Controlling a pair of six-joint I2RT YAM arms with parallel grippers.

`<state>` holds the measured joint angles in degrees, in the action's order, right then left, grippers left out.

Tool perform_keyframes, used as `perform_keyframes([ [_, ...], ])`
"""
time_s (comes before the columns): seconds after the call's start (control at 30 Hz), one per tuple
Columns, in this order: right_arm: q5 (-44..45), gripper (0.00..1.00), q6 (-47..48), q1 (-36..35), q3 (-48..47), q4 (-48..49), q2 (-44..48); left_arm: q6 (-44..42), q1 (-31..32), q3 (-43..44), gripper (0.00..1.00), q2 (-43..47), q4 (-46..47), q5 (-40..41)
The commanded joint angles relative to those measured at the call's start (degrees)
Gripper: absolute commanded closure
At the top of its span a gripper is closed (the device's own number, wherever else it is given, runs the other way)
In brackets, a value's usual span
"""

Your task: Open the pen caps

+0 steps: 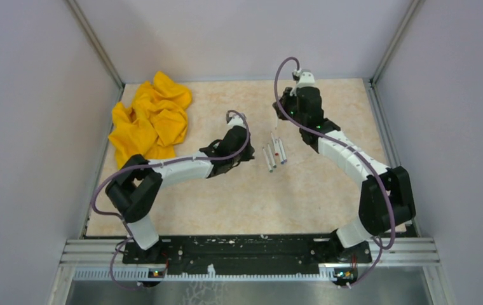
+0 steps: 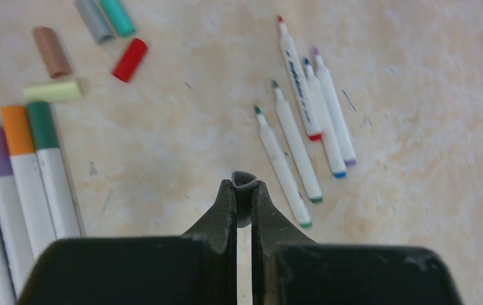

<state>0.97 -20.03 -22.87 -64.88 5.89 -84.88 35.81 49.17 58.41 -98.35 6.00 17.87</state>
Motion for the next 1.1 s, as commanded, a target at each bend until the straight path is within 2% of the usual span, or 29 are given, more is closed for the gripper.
perform_keyframes([
  [0.0,2.2,1.0,3.3,-0.5,1.1,-5.2,-2.8,3.2,-4.9,4.6,0.97,-5.2,-8.7,2.1],
  [0.2,5.4,1.0,5.0,-1.3,1.9,-8.1,-5.6,3.2,-9.2,7.2,0.84,-9.2,-8.1,-1.3],
  [0.47,10.2,1.0,5.7,-1.3,1.5,-12.0,-9.3,2.2,-10.5,10.8,0.68,-12.4,-9.2,-2.0],
  [0.8,8.1,1.0,6.5,-1.9,2.1,-13.4,-11.7,2.8,-10.9,10.4,0.62,-11.5,-8.9,-2.6],
  [1.07,8.3,0.99,6.3,-4.6,2.2,-13.6,-13.4,2.4,-10.9,8.9,0.53,-7.1,-8.3,-2.5],
])
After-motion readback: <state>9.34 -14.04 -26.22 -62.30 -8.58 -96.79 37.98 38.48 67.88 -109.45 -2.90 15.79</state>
